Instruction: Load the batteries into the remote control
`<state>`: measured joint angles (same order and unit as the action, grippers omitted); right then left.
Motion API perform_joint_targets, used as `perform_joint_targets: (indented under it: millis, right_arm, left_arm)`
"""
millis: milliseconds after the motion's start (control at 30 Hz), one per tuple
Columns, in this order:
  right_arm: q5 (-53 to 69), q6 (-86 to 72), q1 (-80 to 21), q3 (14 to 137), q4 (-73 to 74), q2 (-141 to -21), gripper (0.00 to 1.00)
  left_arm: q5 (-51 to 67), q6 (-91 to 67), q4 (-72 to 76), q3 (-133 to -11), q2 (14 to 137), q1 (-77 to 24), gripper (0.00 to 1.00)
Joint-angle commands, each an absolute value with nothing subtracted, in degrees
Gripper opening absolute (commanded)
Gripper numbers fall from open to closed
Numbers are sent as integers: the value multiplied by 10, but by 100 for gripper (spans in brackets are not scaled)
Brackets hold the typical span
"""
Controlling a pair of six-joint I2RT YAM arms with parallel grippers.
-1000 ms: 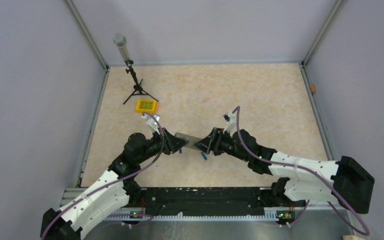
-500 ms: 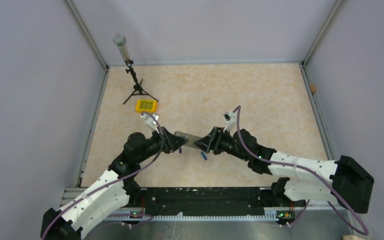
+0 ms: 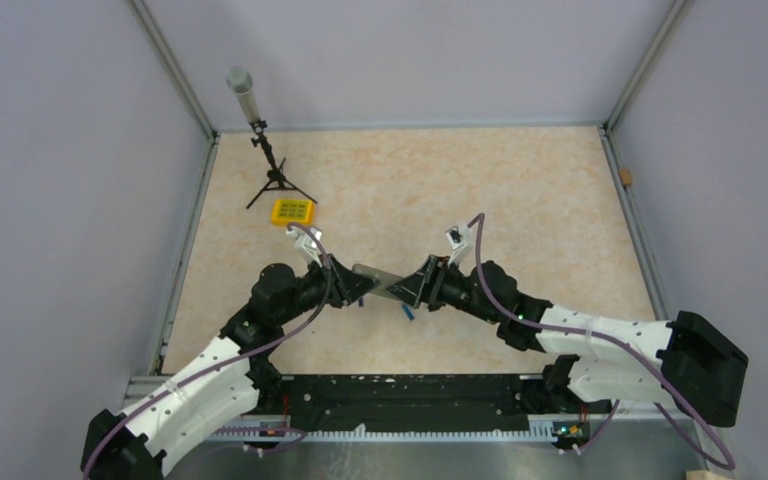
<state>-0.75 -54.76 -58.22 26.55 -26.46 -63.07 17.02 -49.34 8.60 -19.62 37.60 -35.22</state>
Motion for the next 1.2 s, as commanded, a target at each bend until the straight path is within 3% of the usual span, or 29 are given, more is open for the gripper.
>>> perform_joint_targets:
  millis: [0,300,600,1167]
  right_arm:
    - [41,-564,-590,274,-356,-629,58]
    - [31,-557,-590,273,-340,-619,58]
    - [-41,-528,-590,284,-220,-578,58]
    - [-38,-525,-590,309,-205,-617,58]
  left_arm:
    - [204,-493,140,-225,380,-360,0]
    - [183,-476,114,-229,375,-360,0]
    - [174,-471,92,-233,353,-360,0]
    - [207,-488,123,-231,365,-360,0]
